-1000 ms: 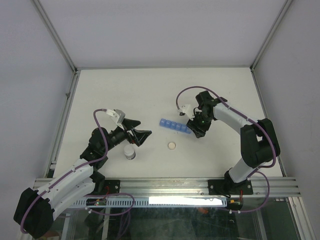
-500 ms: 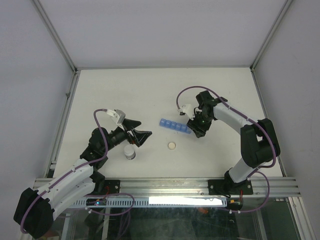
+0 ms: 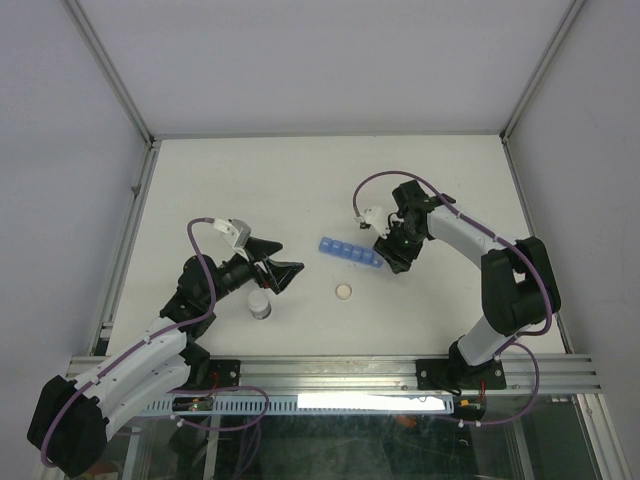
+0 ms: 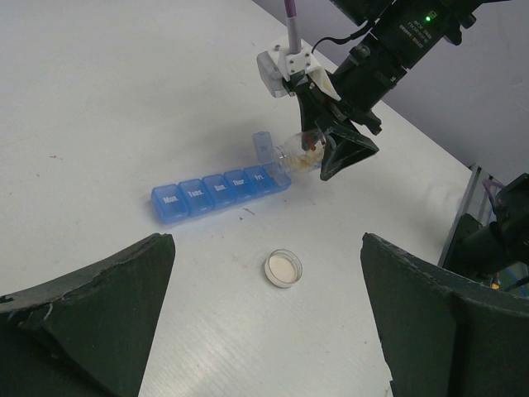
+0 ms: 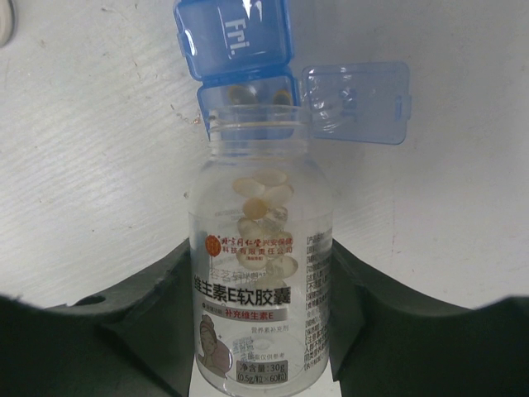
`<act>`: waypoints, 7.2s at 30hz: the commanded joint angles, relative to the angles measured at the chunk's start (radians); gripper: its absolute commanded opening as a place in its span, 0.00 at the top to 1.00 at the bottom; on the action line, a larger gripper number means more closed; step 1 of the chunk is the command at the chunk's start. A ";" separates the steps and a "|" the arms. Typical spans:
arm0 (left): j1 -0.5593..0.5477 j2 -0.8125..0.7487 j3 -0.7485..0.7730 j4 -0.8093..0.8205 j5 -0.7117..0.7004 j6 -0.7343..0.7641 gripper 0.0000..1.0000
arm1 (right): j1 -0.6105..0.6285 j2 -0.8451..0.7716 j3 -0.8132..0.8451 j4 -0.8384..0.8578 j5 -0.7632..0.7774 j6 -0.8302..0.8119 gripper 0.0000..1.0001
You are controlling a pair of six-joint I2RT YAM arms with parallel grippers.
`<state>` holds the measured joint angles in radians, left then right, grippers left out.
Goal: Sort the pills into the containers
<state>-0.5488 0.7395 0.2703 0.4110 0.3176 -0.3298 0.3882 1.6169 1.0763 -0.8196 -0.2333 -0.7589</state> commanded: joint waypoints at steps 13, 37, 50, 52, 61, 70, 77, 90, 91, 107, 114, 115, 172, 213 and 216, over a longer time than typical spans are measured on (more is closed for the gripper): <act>0.001 -0.037 -0.013 0.123 0.034 -0.072 0.01 | -0.103 -0.231 -0.093 0.114 -0.303 0.032 0.98; -0.390 0.074 0.236 -0.313 -0.331 -0.347 0.25 | -0.285 -0.821 -0.441 1.337 -1.093 0.977 1.00; -0.486 0.429 0.524 -0.663 -0.531 -0.258 0.29 | -0.319 -0.860 -0.450 1.269 -0.994 0.955 1.00; -0.485 0.448 0.532 -0.661 -0.532 -0.246 0.29 | -0.325 -0.851 -0.450 1.260 -0.993 0.949 1.00; -0.477 0.404 0.440 -0.420 -0.459 -0.112 0.29 | -0.329 -0.765 -0.445 1.248 -1.138 0.907 1.00; -0.381 0.206 0.208 0.297 -0.038 -0.342 0.29 | -0.327 -0.728 -0.383 0.885 -1.171 0.599 1.00; -0.387 0.277 0.228 0.502 -0.089 -0.355 0.08 | -0.316 -0.719 -0.412 0.895 -1.178 0.506 1.00; -0.513 0.578 0.521 0.323 -0.387 -0.257 0.05 | -0.312 -0.707 -0.421 0.889 -1.150 0.488 0.99; -0.517 0.592 0.533 0.315 -0.393 -0.260 0.07 | -0.312 -0.707 -0.421 0.887 -1.149 0.488 0.98; -0.557 0.755 0.694 0.178 -0.411 -0.268 0.51 | -0.311 -0.719 -0.403 0.812 -1.122 0.413 0.96; -0.557 0.741 0.687 0.163 -0.400 -0.254 0.86 | -0.312 -0.721 -0.393 0.774 -1.087 0.386 0.47; -0.557 0.731 0.679 0.163 -0.407 -0.247 0.89 | -0.311 -0.720 -0.390 0.766 -1.083 0.386 0.31; -0.654 1.160 0.975 -0.379 -0.596 -0.066 0.46 | -0.547 -0.641 -0.239 0.551 -0.793 0.521 0.01; -0.474 0.655 0.543 -0.523 -0.601 -0.146 0.14 | -0.557 -0.648 -0.255 0.541 -0.902 0.477 0.00; -0.499 0.716 0.588 -0.547 -0.613 -0.140 0.17 | -0.558 -0.646 -0.257 0.543 -0.903 0.479 0.00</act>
<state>-1.0206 1.4075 0.7746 -0.0673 -0.2623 -0.4507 -0.1623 0.9787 0.8196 -0.3096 -1.1118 -0.2710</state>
